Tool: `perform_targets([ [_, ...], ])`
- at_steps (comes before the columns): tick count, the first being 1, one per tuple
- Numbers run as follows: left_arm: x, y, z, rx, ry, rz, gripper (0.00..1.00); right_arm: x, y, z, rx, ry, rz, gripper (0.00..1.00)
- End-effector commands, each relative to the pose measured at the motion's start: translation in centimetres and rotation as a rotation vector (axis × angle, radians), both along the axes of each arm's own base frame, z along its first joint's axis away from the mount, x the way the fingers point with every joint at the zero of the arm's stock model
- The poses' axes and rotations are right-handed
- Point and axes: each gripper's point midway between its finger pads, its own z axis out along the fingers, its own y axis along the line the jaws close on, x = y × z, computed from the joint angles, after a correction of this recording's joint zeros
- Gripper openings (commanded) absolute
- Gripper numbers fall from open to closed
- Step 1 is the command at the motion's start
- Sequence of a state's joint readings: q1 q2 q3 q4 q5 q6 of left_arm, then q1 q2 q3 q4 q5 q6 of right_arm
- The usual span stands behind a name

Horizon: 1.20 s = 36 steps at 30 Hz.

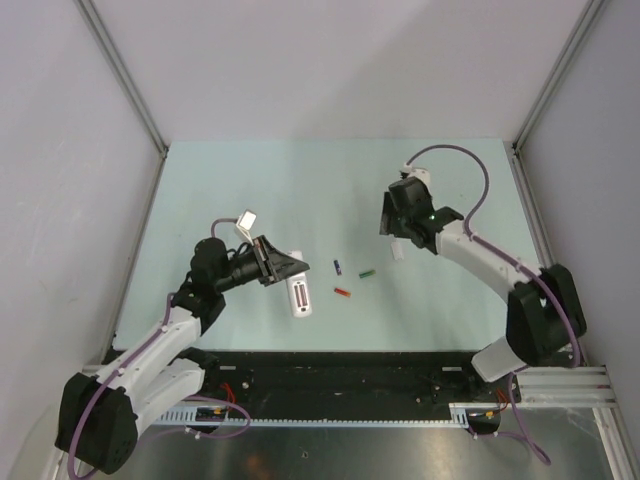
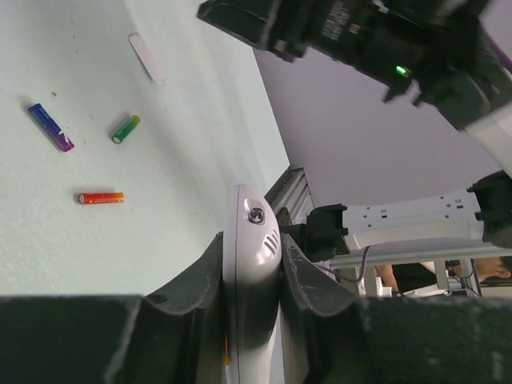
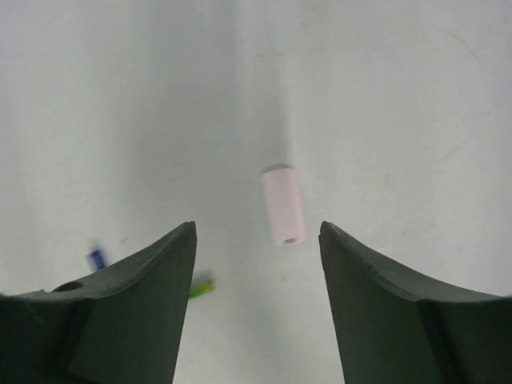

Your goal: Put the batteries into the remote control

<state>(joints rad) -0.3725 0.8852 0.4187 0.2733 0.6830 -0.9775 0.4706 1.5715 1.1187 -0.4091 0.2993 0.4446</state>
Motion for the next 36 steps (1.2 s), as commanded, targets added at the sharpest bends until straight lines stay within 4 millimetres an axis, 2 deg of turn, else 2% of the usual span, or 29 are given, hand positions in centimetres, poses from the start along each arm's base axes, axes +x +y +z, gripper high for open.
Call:
perform_targets([
  [1, 0.5, 0.2, 0.3, -0.002, -0.039, 0.017, 0.0, -2.6, 5.6, 6.5, -0.053, -0.202, 0.232, 0.66],
  [2, 0.6, 0.2, 0.2, 0.0, -0.036, 0.019, 0.0, -3.3, 6.1, 7.6, -0.053, -0.246, 0.253, 0.66],
  [3, 0.6, 0.2, 0.1, 0.003, -0.035, 0.021, 0.0, -4.2, 7.0, 7.8, -0.057, -0.263, 0.292, 0.65],
  [4, 0.7, 0.2, 0.0, 0.003, -0.03, 0.022, 0.0, -5.4, 8.2, 7.4, -0.051, -0.262, 0.351, 0.65],
  [5, 0.8, 0.2, 0.0, 0.003, -0.028, 0.024, 0.0, -5.9, 8.6, 7.3, -0.039, -0.257, 0.37, 0.64],
  [6, 0.8, 0.2, 0.1, 0.004, -0.03, 0.022, 0.0, -6.4, 8.7, 7.5, -0.019, -0.257, 0.383, 0.62],
  [8, 0.8, 0.1, 0.4, 0.006, -0.049, 0.014, 0.0, -7.4, 8.8, 6.1, 0.031, -0.21, 0.41, 0.61],
  [9, 0.9, 0.1, 0.4, 0.008, -0.052, 0.019, 0.0, -7.4, 8.7, 6.0, 0.049, -0.205, 0.414, 0.59],
  [14, 0.9, 0.3, 0.8, 0.01, -0.081, 0.027, 0.0, -6.9, 6.6, 1.5, 0.101, -0.046, 0.339, 0.52],
  [20, 0.4, 0.7, 0.6, 0.007, -0.09, 0.042, 0.0, -7.3, 8.0, -1.9, 0.159, 0.059, 0.259, 0.51],
  [23, 0.2, 0.7, 0.5, 0.003, -0.088, 0.039, 0.0, -8.2, 8.3, -4.3, 0.168, 0.143, 0.215, 0.55],
  [24, 0.2, 0.7, 0.5, 0.002, -0.088, 0.038, 0.0, -8.5, 8.8, -4.6, 0.175, 0.154, 0.223, 0.59],
  [27, 0.0, 0.6, 0.5, 0.001, -0.084, 0.029, 0.0, -8.6, 9.6, -5.0, 0.174, 0.143, 0.22, 0.61],
  [31, -0.1, 0.6, 0.5, -0.002, -0.082, 0.025, 0.0, -8.1, 8.5, -5.9, 0.123, 0.145, 0.166, 0.6],
  [36, 0.0, 0.8, 0.6, -0.002, -0.093, 0.037, 0.0, -8.3, 8.4, -6.8, 0.128, 0.171, 0.122, 0.58],
])
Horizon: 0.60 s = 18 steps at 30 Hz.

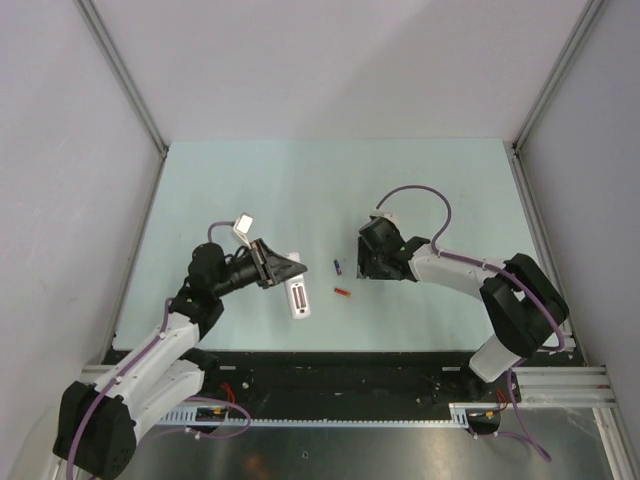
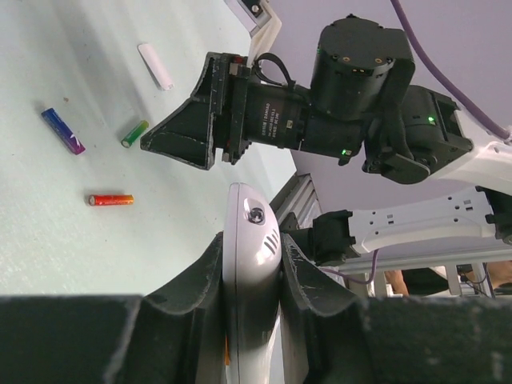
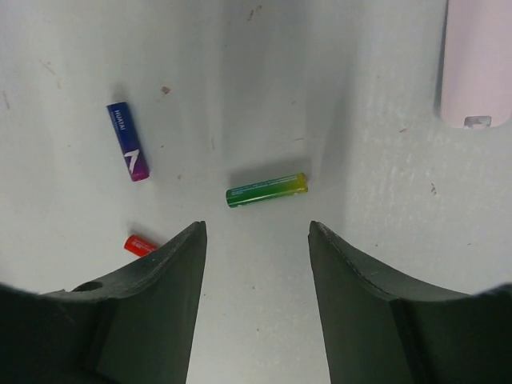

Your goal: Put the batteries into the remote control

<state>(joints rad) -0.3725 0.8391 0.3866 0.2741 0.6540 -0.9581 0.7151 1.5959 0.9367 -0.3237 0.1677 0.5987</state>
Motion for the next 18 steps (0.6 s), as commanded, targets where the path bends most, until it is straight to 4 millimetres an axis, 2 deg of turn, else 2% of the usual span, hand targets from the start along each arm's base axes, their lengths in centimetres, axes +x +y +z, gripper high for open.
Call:
perform_targets([
  [1, 0.2, 0.3, 0.8, -0.01, -0.06, 0.014, 0.0, 0.7, -0.3, -0.6, 0.005, 0.005, -0.094, 0.58],
  [4, 0.1, 0.3, 0.7, -0.01, -0.056, 0.012, 0.0, 0.8, -0.1, -1.3, 0.017, 0.02, -0.126, 0.56],
  [8, 0.0, 0.3, 1.0, -0.012, -0.068, 0.003, 0.0, 1.5, -0.2, -1.2, 0.037, 0.01, -0.163, 0.55],
  [14, -0.1, 0.2, 0.9, -0.008, -0.069, -0.005, 0.0, 1.5, 0.0, 1.8, -0.009, -0.099, -0.029, 0.59],
  [18, -0.2, 0.2, 0.7, 0.001, -0.081, -0.012, 0.0, 1.1, -1.4, 2.5, -0.086, -0.121, 0.018, 0.59],
])
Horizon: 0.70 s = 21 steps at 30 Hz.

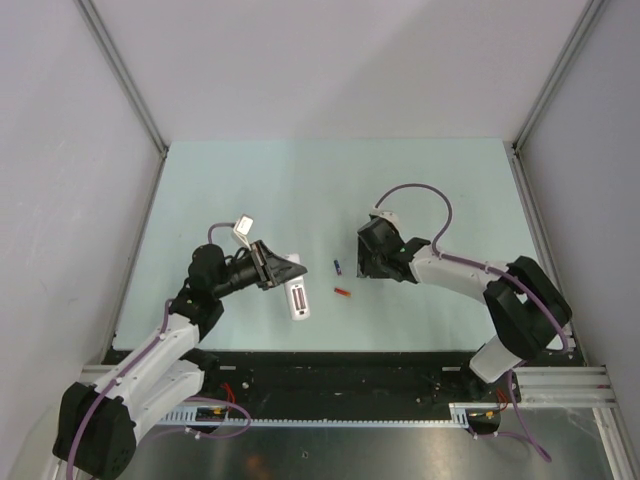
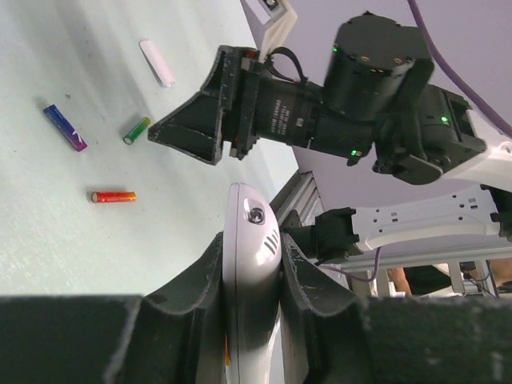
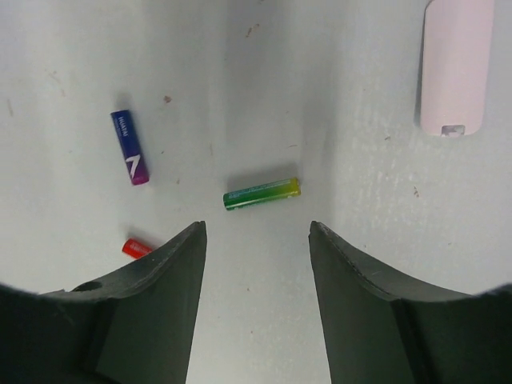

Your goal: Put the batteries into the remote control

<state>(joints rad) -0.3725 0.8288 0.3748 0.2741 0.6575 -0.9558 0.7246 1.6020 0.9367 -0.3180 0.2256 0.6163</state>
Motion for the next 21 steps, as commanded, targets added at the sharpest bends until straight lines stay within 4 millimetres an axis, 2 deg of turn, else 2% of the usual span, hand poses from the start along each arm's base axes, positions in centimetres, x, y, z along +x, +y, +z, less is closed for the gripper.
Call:
perform_targets([
  [1, 0.1, 0.2, 0.8, 0.008, -0.087, -0.01, 0.0, 0.5, -1.2, 2.7, -0.071, -0.092, 0.06, 0.6],
  [4, -0.1, 0.3, 0.6, 0.019, -0.114, -0.013, 0.0, 0.3, -1.6, 3.1, -0.095, -0.104, 0.068, 0.59],
  [8, -0.3, 0.4, 1.2, 0.027, -0.177, -0.021, 0.0, -0.2, -0.9, 4.1, -0.098, -0.156, 0.093, 0.59],
  [15, -1.2, 0.3, 4.7, -0.056, -0.337, -0.041, 0.0, 0.5, -0.1, 6.7, -0.07, -0.26, 0.117, 0.59],
  [19, -1.3, 0.1, 5.1, -0.095, -0.327, -0.049, 0.0, 1.1, 0.7, 7.8, -0.048, -0.307, 0.157, 0.6],
  [21, -1.0, 0.0, 4.8, -0.108, -0.289, -0.047, 0.0, 1.3, 1.9, 8.5, -0.001, -0.333, 0.193, 0.6],
])
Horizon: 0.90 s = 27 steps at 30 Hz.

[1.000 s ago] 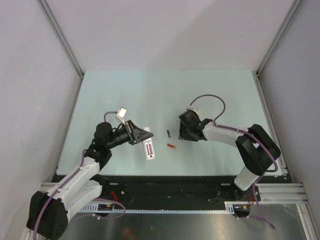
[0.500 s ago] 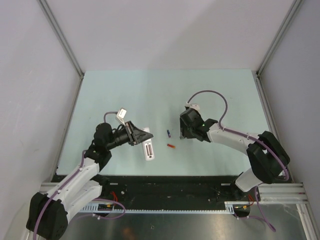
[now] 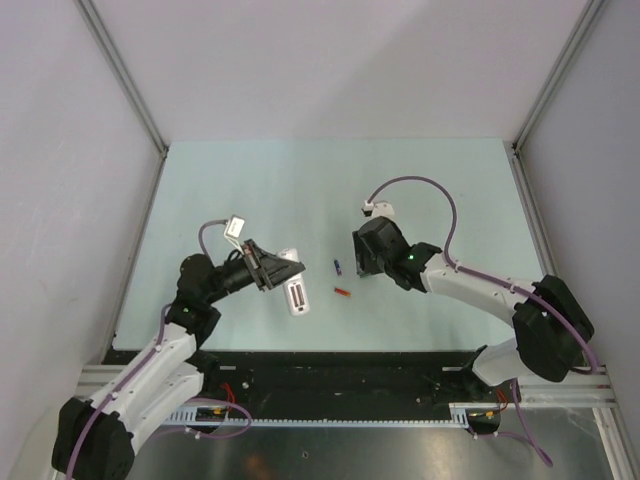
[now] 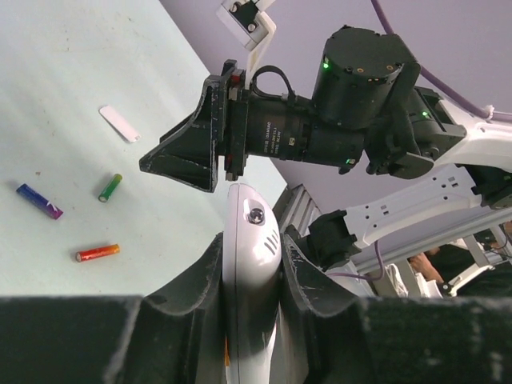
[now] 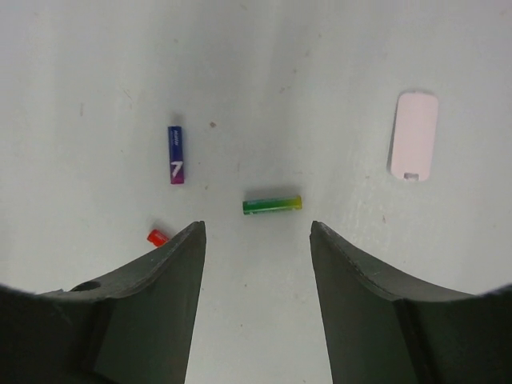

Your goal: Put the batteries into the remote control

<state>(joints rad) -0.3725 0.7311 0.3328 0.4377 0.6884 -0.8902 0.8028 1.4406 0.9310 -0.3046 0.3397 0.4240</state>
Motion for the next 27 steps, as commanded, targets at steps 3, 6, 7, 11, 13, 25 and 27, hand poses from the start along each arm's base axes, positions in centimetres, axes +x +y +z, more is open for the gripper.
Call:
perform_targets([
  [3, 0.7, -0.5, 0.4, -0.067, 0.066, -0.021, 0.0, 1.6, 3.4, 3.7, 0.153, -0.115, 0.116, 0.59],
  [6, 1.4, -0.7, -0.3, -0.085, 0.177, -0.027, 0.0, 1.9, 4.7, 3.3, 0.187, -0.072, 0.148, 0.58],
  [7, 1.6, -0.7, -0.6, -0.088, 0.203, -0.022, 0.0, 2.1, 4.9, 2.9, 0.184, -0.05, 0.153, 0.57],
  [11, 2.4, -0.3, -1.4, -0.111, 0.296, 0.005, 0.0, 2.1, 6.6, 1.3, 0.182, 0.013, 0.194, 0.52],
  [13, 2.8, 0.1, -1.3, -0.118, 0.296, 0.029, 0.0, 2.2, 6.9, 0.0, 0.162, 0.04, 0.194, 0.51],
  [25, 3.2, 1.7, -2.3, -0.097, 0.29, 0.072, 0.0, 1.9, 8.1, -2.8, 0.084, 0.097, 0.205, 0.5],
  [27, 3.2, 1.7, -2.5, -0.09, 0.291, 0.068, 0.0, 1.7, 7.7, -2.2, 0.065, 0.085, 0.199, 0.5],
])
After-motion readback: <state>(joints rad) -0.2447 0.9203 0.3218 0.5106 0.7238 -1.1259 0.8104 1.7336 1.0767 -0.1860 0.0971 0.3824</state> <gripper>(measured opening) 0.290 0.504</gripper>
